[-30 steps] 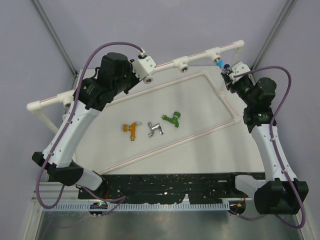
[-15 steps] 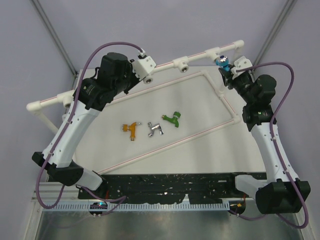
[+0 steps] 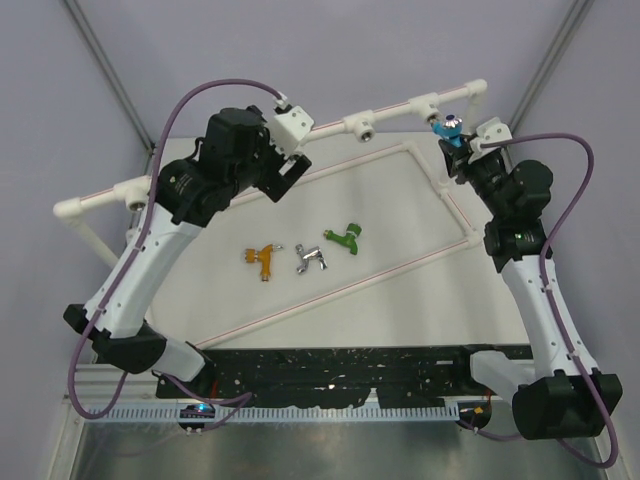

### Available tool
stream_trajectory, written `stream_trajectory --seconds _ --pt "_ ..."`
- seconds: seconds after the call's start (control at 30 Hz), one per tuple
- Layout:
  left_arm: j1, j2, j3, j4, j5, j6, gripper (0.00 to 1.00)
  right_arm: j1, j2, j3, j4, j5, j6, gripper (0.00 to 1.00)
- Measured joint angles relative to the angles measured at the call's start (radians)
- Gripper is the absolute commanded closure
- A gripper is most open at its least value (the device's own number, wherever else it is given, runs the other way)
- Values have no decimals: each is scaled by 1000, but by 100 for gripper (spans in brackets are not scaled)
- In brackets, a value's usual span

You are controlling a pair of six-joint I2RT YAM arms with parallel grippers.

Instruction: Install the water faucets

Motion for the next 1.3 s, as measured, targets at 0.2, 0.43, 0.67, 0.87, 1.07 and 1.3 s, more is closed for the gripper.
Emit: stream_trajectory --seconds 0.2,0.43,0.67,0.87,1.07,1.3 --pt "2 7 71 -8 -30 -53 0 0 -113 -24 -50 -9 24 95" --pt "3 -87 62 59 84 14 0 14 -253 -30 -79 -180 66 95" --pt "-135 -341 -234 204 368 152 0 197 -292 -46 -79 -367 112 95" --pt "-269 -367 -339 275 486 254 2 383 -289 -53 -85 -437 116 95" --pt "-346 -293 -370 304 505 322 7 480 -288 -61 -85 -467 113 95" --pt "-370 -274 -356 306 512 363 33 500 -288 -71 -84 -488 111 95"
